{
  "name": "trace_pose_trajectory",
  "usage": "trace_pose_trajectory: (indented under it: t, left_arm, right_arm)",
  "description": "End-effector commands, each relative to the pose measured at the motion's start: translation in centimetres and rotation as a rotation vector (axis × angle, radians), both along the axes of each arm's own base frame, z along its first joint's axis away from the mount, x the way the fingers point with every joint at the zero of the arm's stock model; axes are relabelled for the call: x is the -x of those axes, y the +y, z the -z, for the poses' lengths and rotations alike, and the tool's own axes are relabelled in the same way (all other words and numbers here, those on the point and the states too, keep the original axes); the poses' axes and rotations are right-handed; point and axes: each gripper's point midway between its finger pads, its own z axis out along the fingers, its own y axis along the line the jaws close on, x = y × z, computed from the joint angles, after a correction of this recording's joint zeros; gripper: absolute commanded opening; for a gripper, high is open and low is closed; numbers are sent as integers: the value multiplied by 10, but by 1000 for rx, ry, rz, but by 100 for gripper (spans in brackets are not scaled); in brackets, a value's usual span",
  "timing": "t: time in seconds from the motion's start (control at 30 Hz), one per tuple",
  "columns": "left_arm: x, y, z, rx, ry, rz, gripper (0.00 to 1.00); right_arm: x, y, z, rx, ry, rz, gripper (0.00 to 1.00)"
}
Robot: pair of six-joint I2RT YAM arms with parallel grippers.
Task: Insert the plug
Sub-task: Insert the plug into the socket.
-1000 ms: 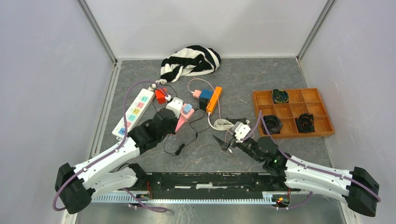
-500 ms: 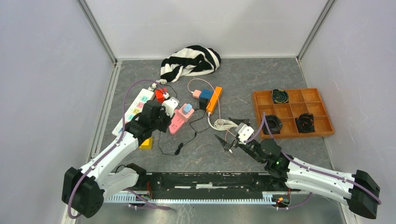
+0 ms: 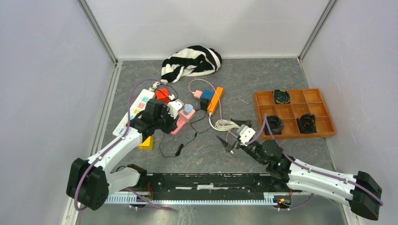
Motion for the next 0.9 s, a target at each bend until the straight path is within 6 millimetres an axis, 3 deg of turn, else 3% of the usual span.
trace_pose_trajectory:
  t: [0.0, 0.3, 0.87]
  left_arm:
    - [-21, -8, -18, -22, -100, 60, 2]
    - [-27, -11, -15, -41, -106, 89, 2]
    - [-28, 5, 6, -131, -85, 36, 2]
  right_arm:
    - [-2, -2, -15, -40, -33, 17, 98]
    - [-4, -5, -16, -42, -39, 36, 98]
    - [-4, -12, -10, -46, -39, 57, 98]
